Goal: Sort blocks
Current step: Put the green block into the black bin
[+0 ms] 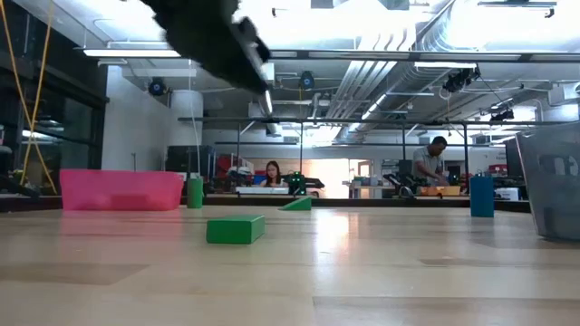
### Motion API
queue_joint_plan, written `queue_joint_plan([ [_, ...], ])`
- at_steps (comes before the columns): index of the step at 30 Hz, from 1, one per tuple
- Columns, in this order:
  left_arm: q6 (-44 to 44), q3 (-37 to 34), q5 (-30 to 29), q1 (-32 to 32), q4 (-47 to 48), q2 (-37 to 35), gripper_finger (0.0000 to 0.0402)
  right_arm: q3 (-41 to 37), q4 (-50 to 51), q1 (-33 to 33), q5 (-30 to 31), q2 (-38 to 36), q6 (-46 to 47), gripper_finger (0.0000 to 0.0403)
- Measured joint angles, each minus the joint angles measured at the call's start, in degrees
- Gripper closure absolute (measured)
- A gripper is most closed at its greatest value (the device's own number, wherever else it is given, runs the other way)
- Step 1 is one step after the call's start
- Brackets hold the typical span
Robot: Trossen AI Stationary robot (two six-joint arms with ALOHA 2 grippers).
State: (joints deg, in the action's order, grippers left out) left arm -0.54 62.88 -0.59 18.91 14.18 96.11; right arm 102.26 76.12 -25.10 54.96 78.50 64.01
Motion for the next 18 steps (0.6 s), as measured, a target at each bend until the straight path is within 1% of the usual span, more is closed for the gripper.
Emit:
queue_joint_plan([
  [3, -1.61, 1.42, 1.55, -1.34, -0.57, 2.83, 0.0398, 0.0, 0.17, 0.0, 0.0, 0.0, 0.02, 0.0402],
  [5, -4.09, 2.14, 5.01, -2.66, 0.1, 5.24, 0.0399, 0.0, 0.46, 0.0, 0.0, 0.0, 0.0, 0.0402],
  [8, -12.07, 3.93, 11.62, -4.7, 2.89, 8.69, 0.0401, 0.0, 0.52, 0.0, -0.01, 0.0, 0.01, 0.0402],
  [10, -16.0, 5.3, 14.4, -5.49, 5.52, 10.88, 0.0401, 0.0, 0.55, 0.0, -0.07, 0.0, 0.02, 0.0402],
  [13, -18.72, 7.06, 15.09, -5.86, 9.0, 12.4, 0.0401, 0.0, 0.94, 0.0, -0.5, 0.0, 0.0, 0.0402],
  [16, -18.8, 8.98, 15.15, -5.8, 12.55, 13.47, 0.0401, 0.0, 1.09, 0.0, -0.5, 0.0, 0.02, 0.0402],
  [18, -18.0, 9.41, 14.95, -5.59, 12.62, 14.53, 0.0401, 0.0, 1.25, 0.0, -0.47, 0.0, 0.02, 0.0402],
])
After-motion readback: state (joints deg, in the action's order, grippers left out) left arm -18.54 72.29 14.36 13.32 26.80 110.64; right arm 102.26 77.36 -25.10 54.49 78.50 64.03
